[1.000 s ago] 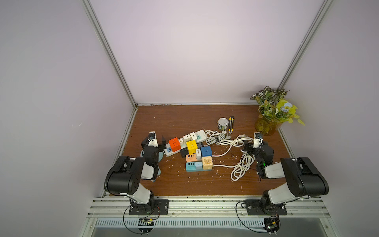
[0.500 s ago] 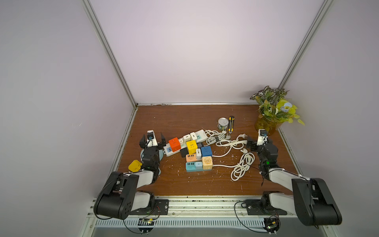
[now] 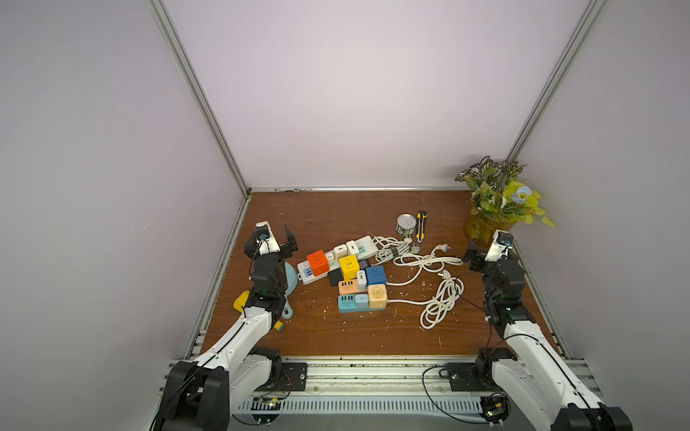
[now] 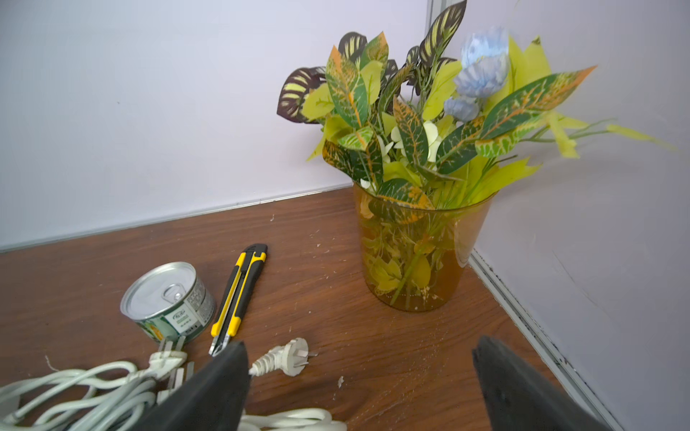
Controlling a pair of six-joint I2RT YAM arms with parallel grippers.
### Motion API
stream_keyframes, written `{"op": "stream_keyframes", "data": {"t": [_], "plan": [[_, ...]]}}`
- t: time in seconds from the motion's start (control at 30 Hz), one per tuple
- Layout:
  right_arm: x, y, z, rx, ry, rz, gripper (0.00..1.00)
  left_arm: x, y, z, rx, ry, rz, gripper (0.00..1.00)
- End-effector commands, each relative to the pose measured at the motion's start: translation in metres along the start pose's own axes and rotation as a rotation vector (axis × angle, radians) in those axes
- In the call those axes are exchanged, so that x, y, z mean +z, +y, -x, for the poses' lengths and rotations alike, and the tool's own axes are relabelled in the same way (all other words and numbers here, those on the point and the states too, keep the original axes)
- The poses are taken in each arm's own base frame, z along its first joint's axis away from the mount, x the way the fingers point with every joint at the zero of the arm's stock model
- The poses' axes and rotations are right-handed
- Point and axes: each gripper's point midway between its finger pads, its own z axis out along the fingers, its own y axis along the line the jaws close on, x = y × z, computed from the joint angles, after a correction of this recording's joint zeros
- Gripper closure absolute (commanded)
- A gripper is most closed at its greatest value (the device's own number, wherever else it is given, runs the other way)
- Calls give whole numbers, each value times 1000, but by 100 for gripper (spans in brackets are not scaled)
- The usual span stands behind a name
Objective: Pull the plug off the socket
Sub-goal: Move the socket to the center of the board.
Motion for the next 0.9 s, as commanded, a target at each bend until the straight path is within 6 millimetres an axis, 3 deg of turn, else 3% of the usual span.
{"op": "stream_keyframes", "data": {"t": [0.0, 0.1, 0.13, 0.2, 0.33, 0.43, 0.57, 0.7, 0.87], "plan": [[-11, 8, 73, 88, -108, 20, 1, 4, -10, 31, 0, -17, -22, 1], [-17, 15, 125, 266, -127, 45, 1, 14, -7, 68, -157, -25, 31, 1], [-16, 16, 119, 346, -43, 42, 1, 19, -11, 71, -232, 20, 27, 1], [-13, 4, 92, 492, 80, -59, 1, 24, -37, 57, -320, 228, -81, 1], [-2, 52, 71, 521, 185, 225, 0, 32, -72, 42, -605, 342, -293, 1], [7, 68, 43, 458, 373, 204, 1, 32, -93, 2, -602, 583, -229, 1], [0, 85, 2, 250, 561, 164, 1, -4, -113, -49, -499, 875, -171, 1], [-26, 118, -11, 126, 607, 233, 3, -61, -121, -99, -476, 1093, -138, 3], [-63, 147, -46, 19, 710, 325, 5, -125, -127, -135, -479, 1260, -133, 12]]}}
